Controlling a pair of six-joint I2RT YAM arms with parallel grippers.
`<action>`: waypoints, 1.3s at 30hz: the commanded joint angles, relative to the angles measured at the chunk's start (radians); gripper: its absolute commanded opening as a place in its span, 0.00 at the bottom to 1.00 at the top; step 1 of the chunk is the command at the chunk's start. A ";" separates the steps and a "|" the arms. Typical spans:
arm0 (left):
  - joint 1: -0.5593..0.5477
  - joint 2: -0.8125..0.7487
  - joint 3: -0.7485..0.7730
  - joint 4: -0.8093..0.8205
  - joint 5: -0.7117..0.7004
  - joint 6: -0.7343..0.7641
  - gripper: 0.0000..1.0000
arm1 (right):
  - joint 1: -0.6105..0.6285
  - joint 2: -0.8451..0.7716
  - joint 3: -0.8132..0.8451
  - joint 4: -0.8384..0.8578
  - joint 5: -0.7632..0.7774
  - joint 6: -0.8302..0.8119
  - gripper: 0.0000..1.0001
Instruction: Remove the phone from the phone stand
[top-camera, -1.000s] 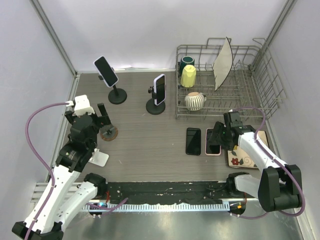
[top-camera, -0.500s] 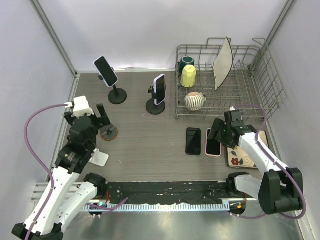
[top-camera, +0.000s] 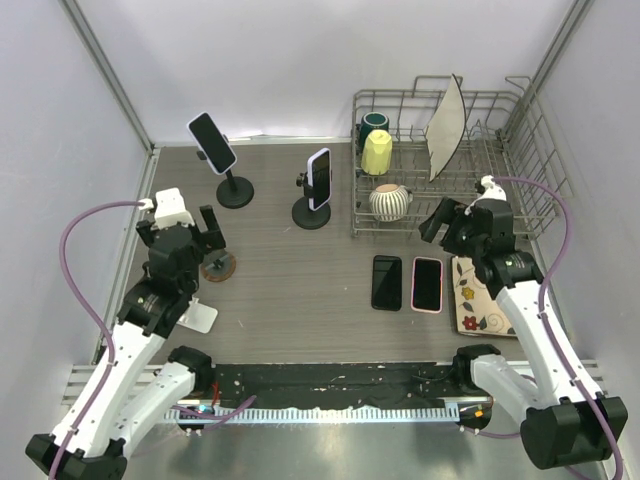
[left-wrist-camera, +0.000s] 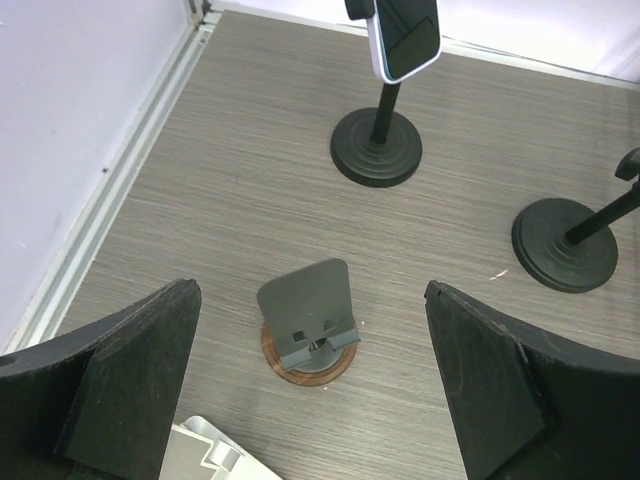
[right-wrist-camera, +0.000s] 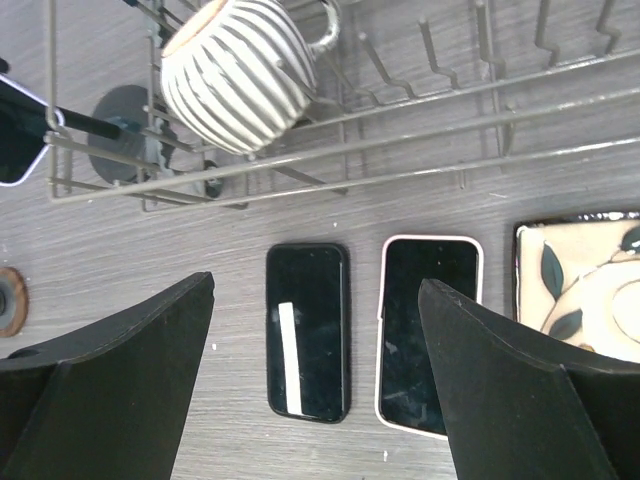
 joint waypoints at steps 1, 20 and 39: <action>0.005 0.021 0.016 0.000 0.068 -0.059 1.00 | 0.000 -0.026 0.046 0.105 -0.058 -0.019 0.89; -0.039 0.639 0.479 0.086 0.762 -0.059 1.00 | 0.196 -0.266 -0.226 0.356 -0.038 -0.080 0.89; -0.098 1.135 0.915 0.080 0.731 0.019 0.71 | 0.291 -0.326 -0.288 0.390 0.060 -0.102 0.89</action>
